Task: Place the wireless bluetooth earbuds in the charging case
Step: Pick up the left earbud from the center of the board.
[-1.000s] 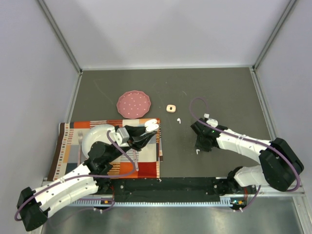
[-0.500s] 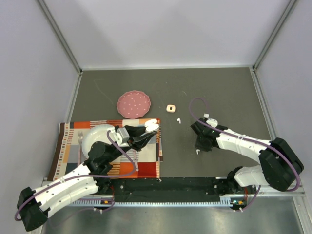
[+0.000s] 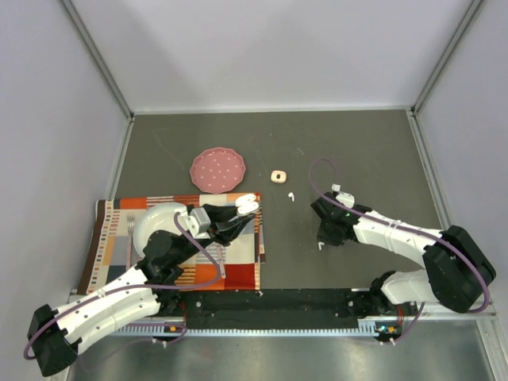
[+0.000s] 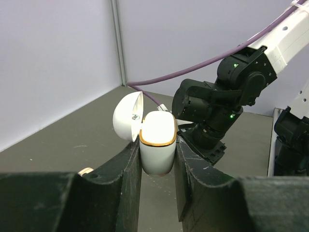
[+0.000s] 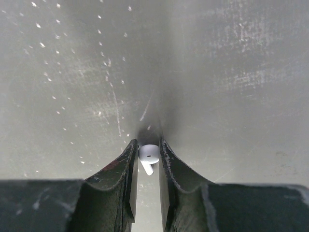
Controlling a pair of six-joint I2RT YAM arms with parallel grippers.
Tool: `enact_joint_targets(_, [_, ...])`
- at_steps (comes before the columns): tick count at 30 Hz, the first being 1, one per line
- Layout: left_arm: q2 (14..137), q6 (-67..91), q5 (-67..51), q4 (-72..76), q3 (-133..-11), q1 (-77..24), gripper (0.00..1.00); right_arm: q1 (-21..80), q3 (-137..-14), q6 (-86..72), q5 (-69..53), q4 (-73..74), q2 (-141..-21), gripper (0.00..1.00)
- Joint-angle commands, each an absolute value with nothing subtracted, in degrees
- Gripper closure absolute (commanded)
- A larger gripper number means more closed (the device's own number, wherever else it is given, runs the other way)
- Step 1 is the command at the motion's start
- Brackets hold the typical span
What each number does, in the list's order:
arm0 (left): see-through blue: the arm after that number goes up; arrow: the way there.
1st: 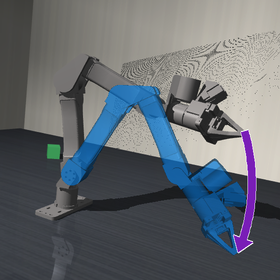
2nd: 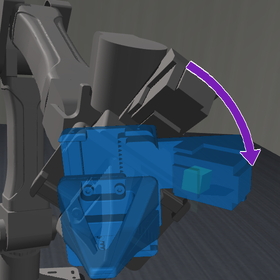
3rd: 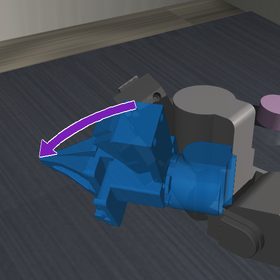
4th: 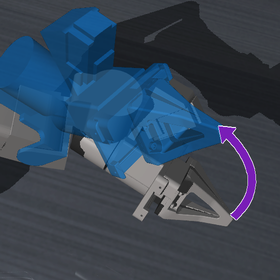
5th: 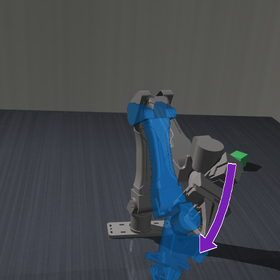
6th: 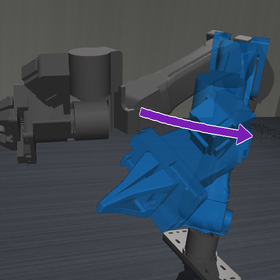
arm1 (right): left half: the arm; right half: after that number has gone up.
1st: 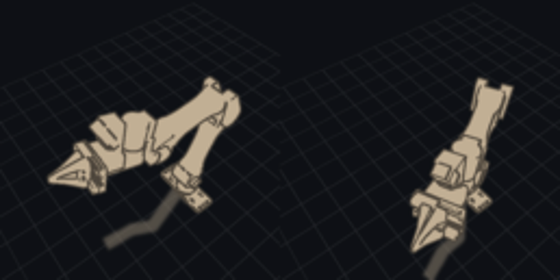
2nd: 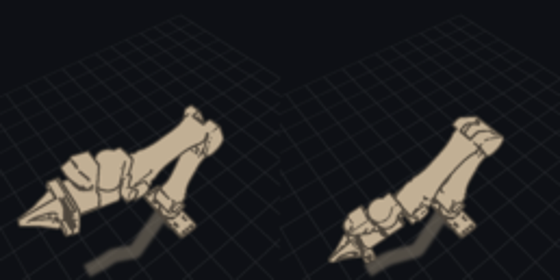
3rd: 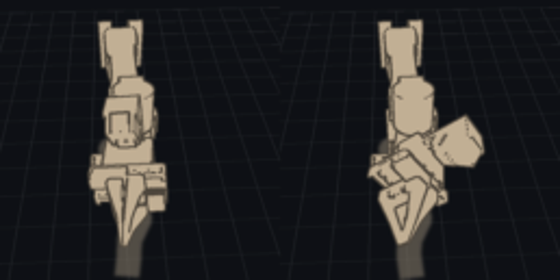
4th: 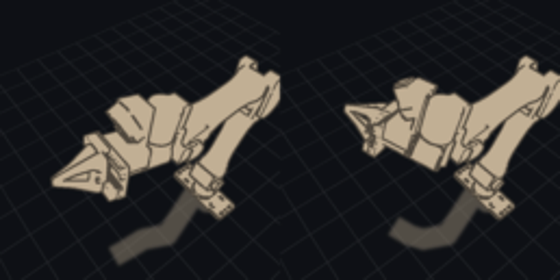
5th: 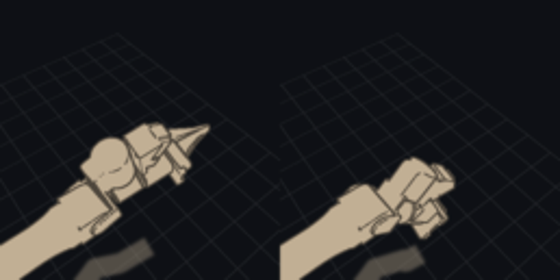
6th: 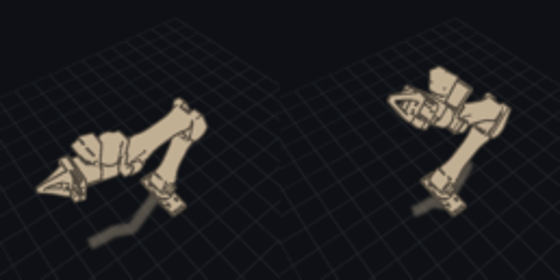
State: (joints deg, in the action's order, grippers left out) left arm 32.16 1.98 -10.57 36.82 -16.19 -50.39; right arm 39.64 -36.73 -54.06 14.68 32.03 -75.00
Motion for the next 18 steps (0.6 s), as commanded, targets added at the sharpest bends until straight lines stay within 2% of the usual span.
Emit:
enact_joint_targets(1, [32.2, 2.1, -9.8, 39.6, -16.7, -50.6, 1.0, 39.8, -36.0, -54.6, 14.5, 27.8, -71.5, 0.93])
enact_joint_targets(2, [32.1, 2.0, -9.8, 39.6, -16.7, -50.6, 1.0, 39.7, -35.8, -54.5, 14.6, 27.6, -71.0, 0.94])
enact_joint_targets(3, [32.2, 2.0, -9.8, 39.6, -16.7, -50.6, 1.0, 39.9, -35.6, -54.6, 14.9, 27.2, -69.6, 1.0])
enact_joint_targets(18, [33.4, 2.3, -10.1, 39.8, -17.5, -50.6, 1.0, 40.4, -28.8, -54.3, 18.9, 20.0, -52.6, 1.0])
